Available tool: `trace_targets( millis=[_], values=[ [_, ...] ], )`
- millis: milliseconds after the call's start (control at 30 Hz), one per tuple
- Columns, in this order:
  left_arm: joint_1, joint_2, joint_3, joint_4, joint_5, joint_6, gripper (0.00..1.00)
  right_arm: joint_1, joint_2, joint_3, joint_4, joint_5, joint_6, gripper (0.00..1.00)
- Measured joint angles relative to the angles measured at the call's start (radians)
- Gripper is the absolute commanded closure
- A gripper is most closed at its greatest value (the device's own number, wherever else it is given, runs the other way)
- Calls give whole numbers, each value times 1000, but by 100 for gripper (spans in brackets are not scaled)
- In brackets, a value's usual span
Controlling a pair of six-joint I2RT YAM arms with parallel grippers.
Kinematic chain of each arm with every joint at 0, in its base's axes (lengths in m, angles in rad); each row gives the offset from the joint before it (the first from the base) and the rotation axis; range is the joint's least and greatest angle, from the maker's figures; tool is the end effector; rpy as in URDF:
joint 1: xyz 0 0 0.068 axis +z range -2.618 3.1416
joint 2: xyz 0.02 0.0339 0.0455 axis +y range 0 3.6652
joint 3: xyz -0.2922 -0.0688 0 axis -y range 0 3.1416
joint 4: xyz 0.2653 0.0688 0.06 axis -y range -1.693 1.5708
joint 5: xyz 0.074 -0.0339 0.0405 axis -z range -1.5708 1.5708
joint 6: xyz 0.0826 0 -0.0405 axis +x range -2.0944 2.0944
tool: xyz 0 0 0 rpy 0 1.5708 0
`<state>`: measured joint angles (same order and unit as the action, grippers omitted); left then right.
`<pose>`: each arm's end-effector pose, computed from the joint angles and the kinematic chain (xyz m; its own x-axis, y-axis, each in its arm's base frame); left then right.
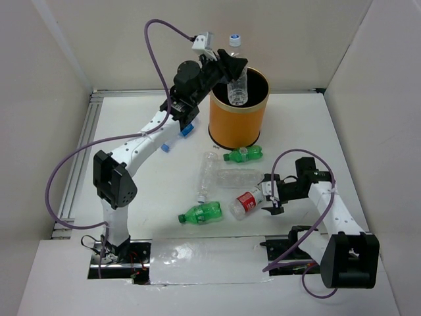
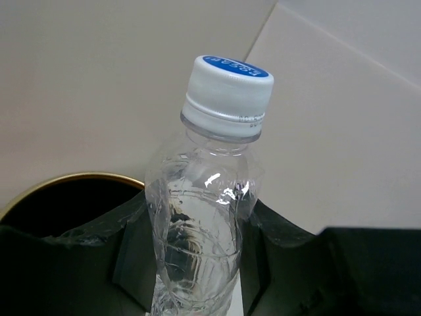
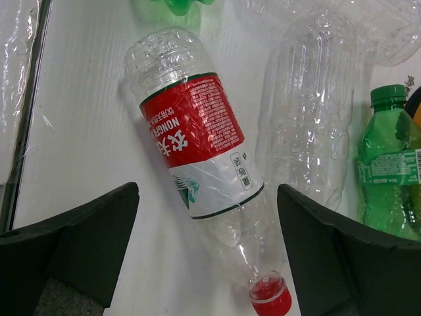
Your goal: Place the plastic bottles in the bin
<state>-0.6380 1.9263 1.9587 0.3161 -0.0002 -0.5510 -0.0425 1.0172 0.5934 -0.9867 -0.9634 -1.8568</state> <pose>0.4274 -0.3169 0.5095 -0.0780 -0.5939 -0.8007 0.6509 0.5780 -0.4921 0.1550 0.0613 0.1881 0.3806 -0.5642 -0.7327 -0.9161 -0.1222 -0.3818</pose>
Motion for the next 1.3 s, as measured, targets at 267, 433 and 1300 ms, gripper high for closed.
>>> trace_targets(
  millis=[267, 433, 1300],
  values=[
    [-24, 146, 222, 3, -158, 80, 54, 8, 0, -39, 82, 2, 66, 8],
    [-37, 239, 267, -65, -237, 156, 0, 27, 5, -45, 153, 2, 109, 8],
    [-229, -927, -1101, -560, -122, 332, 0, 252, 180, 175, 71, 155, 147, 85]
  ],
)
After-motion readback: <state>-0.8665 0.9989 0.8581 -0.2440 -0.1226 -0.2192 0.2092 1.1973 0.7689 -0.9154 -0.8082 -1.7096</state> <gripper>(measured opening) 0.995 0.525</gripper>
